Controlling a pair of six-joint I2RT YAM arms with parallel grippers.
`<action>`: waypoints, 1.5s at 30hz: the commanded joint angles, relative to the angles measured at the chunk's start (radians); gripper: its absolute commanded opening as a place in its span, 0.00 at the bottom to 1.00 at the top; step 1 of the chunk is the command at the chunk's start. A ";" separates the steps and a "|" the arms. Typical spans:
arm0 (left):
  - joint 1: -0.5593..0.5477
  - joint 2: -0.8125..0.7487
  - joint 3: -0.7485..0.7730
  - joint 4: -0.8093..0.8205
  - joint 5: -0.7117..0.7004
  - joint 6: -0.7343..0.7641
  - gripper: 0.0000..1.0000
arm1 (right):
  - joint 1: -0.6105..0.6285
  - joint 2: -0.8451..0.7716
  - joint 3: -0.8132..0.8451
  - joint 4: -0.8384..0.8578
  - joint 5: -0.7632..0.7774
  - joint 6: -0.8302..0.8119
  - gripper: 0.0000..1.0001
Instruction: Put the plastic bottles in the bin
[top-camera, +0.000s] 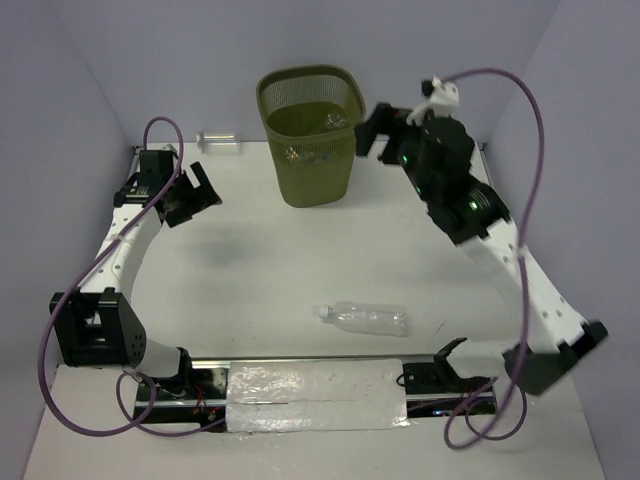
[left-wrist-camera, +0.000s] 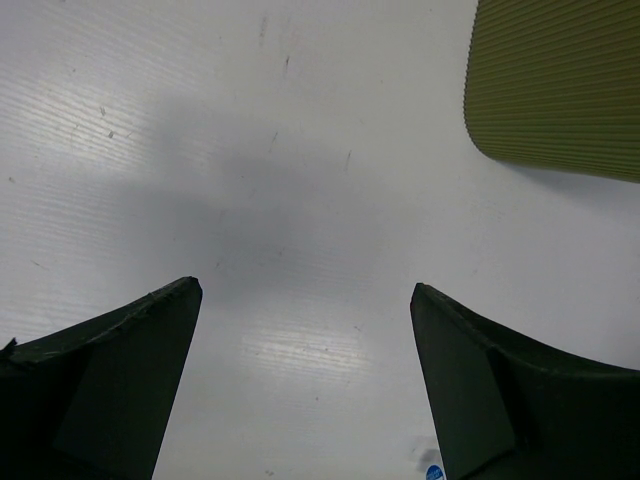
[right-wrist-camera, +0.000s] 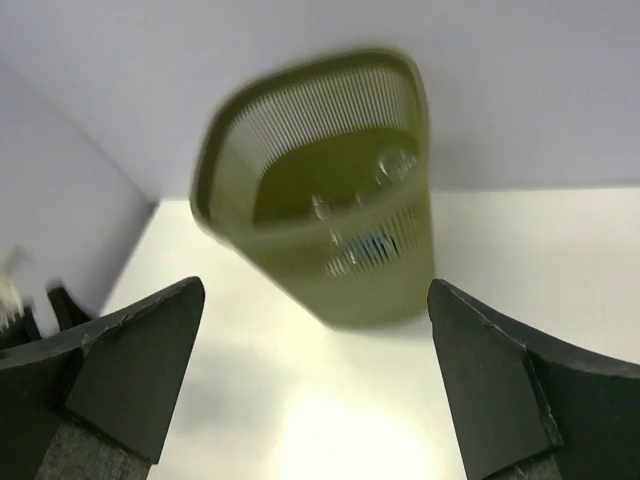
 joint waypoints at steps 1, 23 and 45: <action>-0.002 -0.011 0.021 0.034 -0.004 0.003 0.99 | 0.003 -0.159 -0.233 -0.096 -0.079 -0.030 1.00; -0.002 0.015 -0.008 0.064 0.002 -0.018 1.00 | 0.225 -0.294 -0.698 -0.567 -0.325 0.102 1.00; -0.002 0.001 -0.011 0.057 -0.014 -0.004 0.99 | 0.570 0.117 -0.577 -0.657 -0.025 0.003 1.00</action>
